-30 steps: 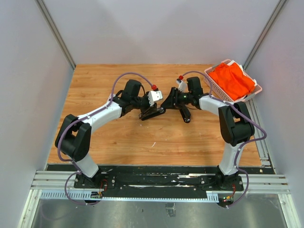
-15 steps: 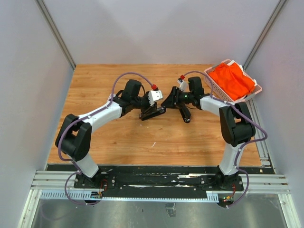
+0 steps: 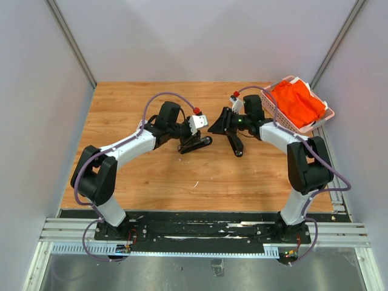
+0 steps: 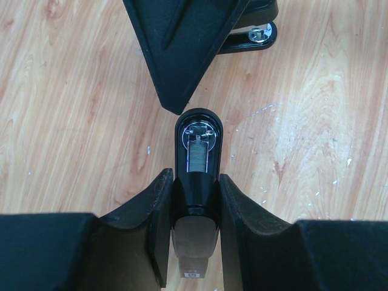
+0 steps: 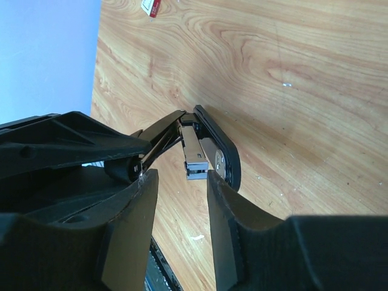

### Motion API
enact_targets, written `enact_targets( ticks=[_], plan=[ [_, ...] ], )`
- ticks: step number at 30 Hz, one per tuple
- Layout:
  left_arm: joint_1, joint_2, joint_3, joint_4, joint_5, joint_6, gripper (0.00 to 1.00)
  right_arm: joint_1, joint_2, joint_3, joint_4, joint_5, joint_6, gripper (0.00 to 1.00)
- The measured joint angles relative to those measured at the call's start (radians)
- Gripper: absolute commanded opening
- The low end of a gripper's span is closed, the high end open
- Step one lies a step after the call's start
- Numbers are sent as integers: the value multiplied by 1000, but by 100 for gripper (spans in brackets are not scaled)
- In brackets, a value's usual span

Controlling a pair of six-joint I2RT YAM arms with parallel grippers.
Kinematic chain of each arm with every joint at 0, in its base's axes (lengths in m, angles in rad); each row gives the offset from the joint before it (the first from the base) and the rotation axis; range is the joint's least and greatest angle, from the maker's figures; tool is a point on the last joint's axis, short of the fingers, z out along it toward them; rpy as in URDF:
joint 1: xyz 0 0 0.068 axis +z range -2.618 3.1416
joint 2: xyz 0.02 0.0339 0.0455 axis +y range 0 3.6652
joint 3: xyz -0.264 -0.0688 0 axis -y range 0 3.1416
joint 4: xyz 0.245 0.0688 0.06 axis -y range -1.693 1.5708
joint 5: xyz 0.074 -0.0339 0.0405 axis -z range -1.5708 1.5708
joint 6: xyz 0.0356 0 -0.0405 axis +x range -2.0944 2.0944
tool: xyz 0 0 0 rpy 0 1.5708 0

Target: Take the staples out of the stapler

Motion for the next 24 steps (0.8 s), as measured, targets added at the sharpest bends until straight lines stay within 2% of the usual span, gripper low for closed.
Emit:
enact_targets(
  ticks=[24],
  plan=[
    [0,0,0,5,-1,-10,0,46,99,-2,-11,-5,14,38]
  ],
)
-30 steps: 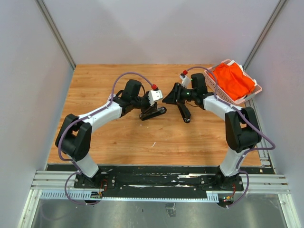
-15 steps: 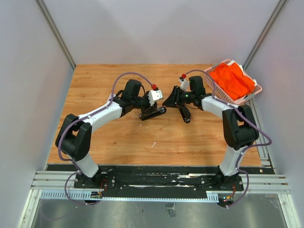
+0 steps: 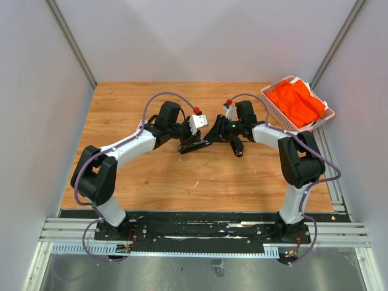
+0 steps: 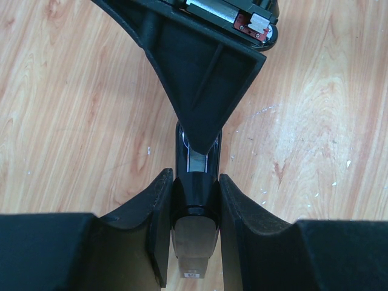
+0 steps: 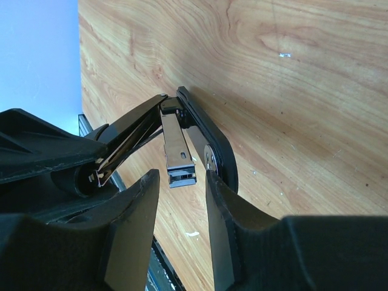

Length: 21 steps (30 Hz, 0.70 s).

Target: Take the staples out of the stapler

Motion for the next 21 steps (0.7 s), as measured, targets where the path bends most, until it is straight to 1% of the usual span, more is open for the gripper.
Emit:
enact_targets(
  ticks=[6,16,21],
  plan=[
    [0,0,0,0,1,-1,0,4,10,0,6,-7,13,38],
    [0,0,0,-3,24,15,0,3,84,0,72,-55,52,36],
    [0,0,0,-14,39,33,0,-14,86,0,116,-86,67,32]
  ],
)
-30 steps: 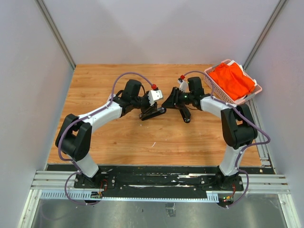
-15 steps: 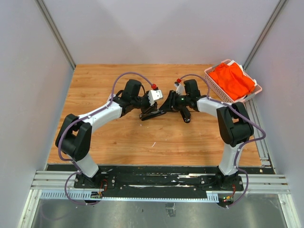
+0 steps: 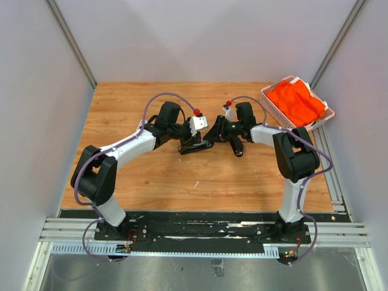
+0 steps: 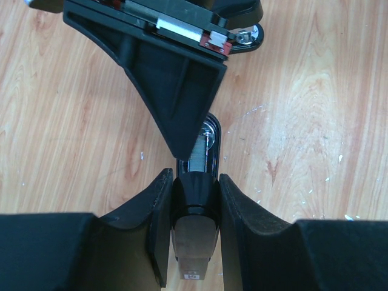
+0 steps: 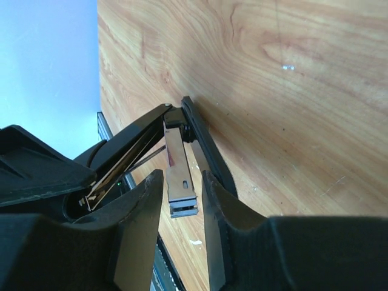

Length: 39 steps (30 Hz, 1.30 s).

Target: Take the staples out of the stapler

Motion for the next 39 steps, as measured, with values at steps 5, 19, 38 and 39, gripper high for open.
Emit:
enact_targets(
  ticks=[5,19,38,39],
  plan=[
    [0,0,0,-6,15,14,0,-26,23,0,39,-20,5,29],
    [0,0,0,-6,23,14,0,-37,54,-12,47,-65,-10,32],
    [-1,7,-4,9,22,-8,0,-39,54,-31,34,-98,-50,38],
    [-1,8,-4,10,22,-9,0,-39,54,-32,34,-98,-51,38]
  ],
)
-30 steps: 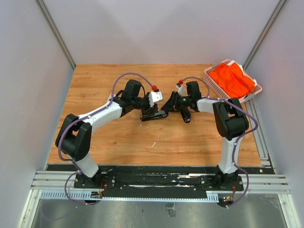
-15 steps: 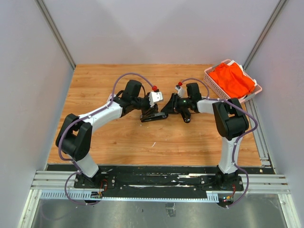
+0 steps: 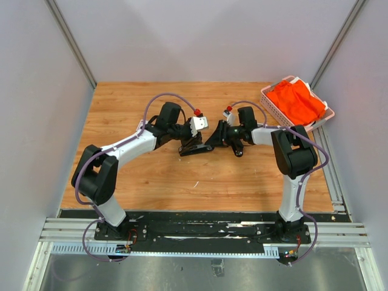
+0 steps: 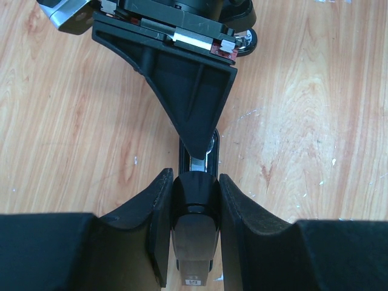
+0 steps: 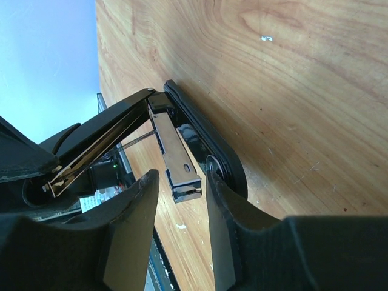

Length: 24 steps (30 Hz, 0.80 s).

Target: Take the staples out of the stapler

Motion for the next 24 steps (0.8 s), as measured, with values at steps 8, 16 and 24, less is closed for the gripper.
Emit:
enact_targets(
  ticks=[8,16,24],
  plan=[
    [0,2,-1,5,-1,-2,0,-3,0,-3,-3,-9,-8,25],
    [0,2,-2,7,-4,-6,0,-5,0,-6,6,-18,-7,1],
    [40,-1,-13,31,36,-36,0,-5,0,-14,27,-13,1,0]
  ],
)
